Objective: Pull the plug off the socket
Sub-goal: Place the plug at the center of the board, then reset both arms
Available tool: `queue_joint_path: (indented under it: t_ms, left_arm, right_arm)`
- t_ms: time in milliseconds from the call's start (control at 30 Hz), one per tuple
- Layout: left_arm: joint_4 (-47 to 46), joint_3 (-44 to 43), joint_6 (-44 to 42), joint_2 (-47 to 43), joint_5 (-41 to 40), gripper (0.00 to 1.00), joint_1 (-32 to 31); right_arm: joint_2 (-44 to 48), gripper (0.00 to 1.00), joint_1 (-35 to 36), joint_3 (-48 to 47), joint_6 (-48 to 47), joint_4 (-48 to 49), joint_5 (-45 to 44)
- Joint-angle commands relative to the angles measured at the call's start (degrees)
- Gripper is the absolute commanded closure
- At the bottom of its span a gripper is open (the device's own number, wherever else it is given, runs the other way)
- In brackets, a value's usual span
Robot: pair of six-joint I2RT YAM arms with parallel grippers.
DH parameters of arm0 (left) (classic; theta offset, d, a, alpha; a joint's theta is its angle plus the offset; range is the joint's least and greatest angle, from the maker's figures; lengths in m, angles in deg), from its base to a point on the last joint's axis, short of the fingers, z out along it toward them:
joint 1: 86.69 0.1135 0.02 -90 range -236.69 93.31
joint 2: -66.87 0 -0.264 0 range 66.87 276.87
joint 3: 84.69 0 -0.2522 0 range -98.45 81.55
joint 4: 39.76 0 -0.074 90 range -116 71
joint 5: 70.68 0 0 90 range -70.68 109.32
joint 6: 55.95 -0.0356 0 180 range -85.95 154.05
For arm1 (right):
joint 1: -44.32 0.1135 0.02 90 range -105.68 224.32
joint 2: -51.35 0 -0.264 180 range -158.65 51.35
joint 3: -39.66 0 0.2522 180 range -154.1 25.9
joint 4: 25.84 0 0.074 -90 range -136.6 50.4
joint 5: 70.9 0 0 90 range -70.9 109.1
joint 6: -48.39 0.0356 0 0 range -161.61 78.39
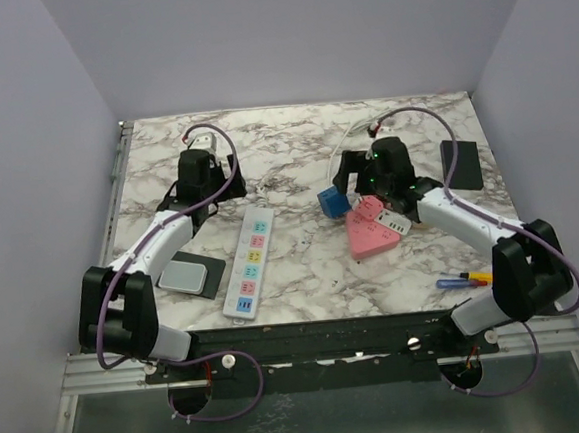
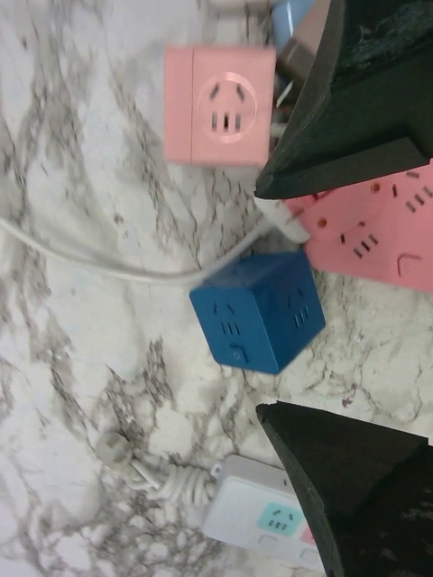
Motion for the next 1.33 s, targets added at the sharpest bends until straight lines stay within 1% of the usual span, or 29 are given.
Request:
queue_joint_path:
  t_ms: [0,100,267,400,467,667,800,1300]
  left_arm:
    - [-4.4,2.3,-0.1,-4.1,-6.0,0.01,0.3]
    - [-8.1,5.3,-0.5,-8.4,-9.1,0.01,0.6]
    - [-8.9,7.8,-3.6,-16.2,-16.6,0.01,0.7]
    - [-9.5,8.7,-5.8,-22.0,-20.1,0.01,0.7]
    - [-10.5,9.7,-7.0,-24.8,-20.6,0.01,0.7]
    - [-14.0,12.8,-8.8,-30.4,-19.2,0.01,0.7]
    - [-14.1,12.8,-8.6,-30.4,-18.7,0.01,0.7]
    - [-14.2,12.6,-8.2,-29.0,-18.7,0.01,0.7]
  right_arm:
    - [5.4,0.00,-6.2,3.7,-0.8,-0.1,-0.4]
    - [9.0,0.00,-10.5,5.8,-1.9,-1.0,-2.3]
    - [18.3,0.00,-16.6,10.6,-4.3,-0.5,-6.5]
    - [25.9,0.00,-17.1,14.4,-8.5,3.5,-14.4]
    - [29.3,0.00,-17.1,16.5,-10.2,6.4,-16.6]
    - [39.0,0.00,-17.1,23.7,-14.1,16.1,-14.6]
    - [40.8,0.00,-17.2,25.1,-15.1,17.5,-14.2]
    - [40.0,0.00,-17.2,23.5,-14.8,16.0,-15.0]
